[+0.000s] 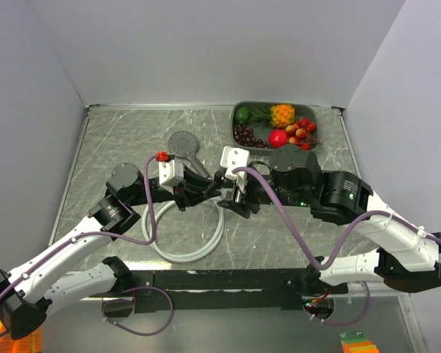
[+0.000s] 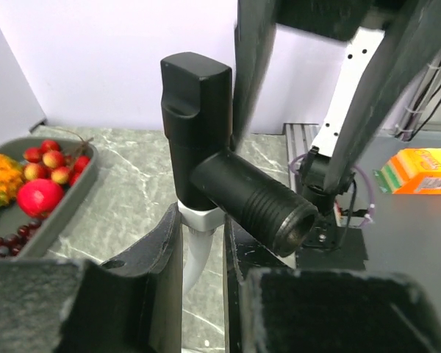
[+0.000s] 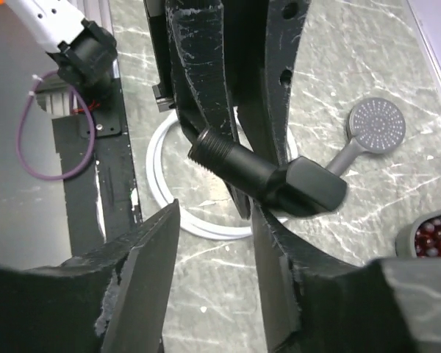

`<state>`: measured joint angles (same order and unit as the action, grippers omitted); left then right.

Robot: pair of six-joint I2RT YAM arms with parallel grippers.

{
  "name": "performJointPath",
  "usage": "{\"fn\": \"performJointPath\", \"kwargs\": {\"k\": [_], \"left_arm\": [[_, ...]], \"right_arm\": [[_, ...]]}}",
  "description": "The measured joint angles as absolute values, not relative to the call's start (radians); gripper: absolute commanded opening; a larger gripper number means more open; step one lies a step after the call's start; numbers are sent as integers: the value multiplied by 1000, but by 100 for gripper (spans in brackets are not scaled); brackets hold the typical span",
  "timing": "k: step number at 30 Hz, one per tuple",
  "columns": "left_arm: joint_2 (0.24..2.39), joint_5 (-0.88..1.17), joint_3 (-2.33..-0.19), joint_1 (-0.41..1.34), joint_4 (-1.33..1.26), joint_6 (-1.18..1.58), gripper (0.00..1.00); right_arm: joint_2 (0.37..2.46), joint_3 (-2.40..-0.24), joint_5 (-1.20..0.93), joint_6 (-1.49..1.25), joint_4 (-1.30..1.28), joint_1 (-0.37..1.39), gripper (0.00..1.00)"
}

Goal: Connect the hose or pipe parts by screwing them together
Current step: Install the adaptor on the pipeline.

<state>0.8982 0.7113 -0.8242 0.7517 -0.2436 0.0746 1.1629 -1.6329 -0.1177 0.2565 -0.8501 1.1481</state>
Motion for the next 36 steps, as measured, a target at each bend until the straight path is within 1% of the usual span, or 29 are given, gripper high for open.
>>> {"fn": "performJointPath", "kwargs": {"k": [2, 5, 6, 7, 9, 11, 12, 13, 19, 24, 32, 36], "left_arm": [[898, 720, -821, 744, -245, 98, 1], [898, 764, -819, 742, -258, 140, 1], [898, 779, -819, 742, -266, 157, 1], [898, 785, -819, 739, -268, 176, 1], [899, 793, -819, 727, -272, 205, 1], [899, 805, -819, 720, -281, 231, 1], [899, 810, -819, 719, -290, 242, 1], [899, 816, -819, 718, -294, 252, 1], [899, 867, -819, 717, -340, 298, 1], [898, 925, -819, 717, -374, 334, 1], [889, 968, -819, 717, -422, 361, 1], [891, 970, -819, 717, -421, 361, 1]], "right_arm": [[1172, -1669, -98, 250, -878, 1148, 58], [1189, -1707, -14, 245, -894, 1142, 59], [1196, -1716, 11, 240, -896, 1140, 62], [1204, -1723, 31, 233, -901, 1138, 66], [1211, -1725, 72, 227, -906, 1139, 81], [1211, -1720, 97, 226, -909, 1138, 87], [1208, -1713, 108, 229, -909, 1135, 95], [1205, -1708, 111, 230, -909, 1135, 100], [1150, -1641, 54, 263, -858, 1105, 99], [1103, -1583, -125, 302, -789, 1042, 96], [1106, -1585, -358, 340, -747, 1002, 93], [1108, -1586, -434, 346, -727, 1000, 87]]}}
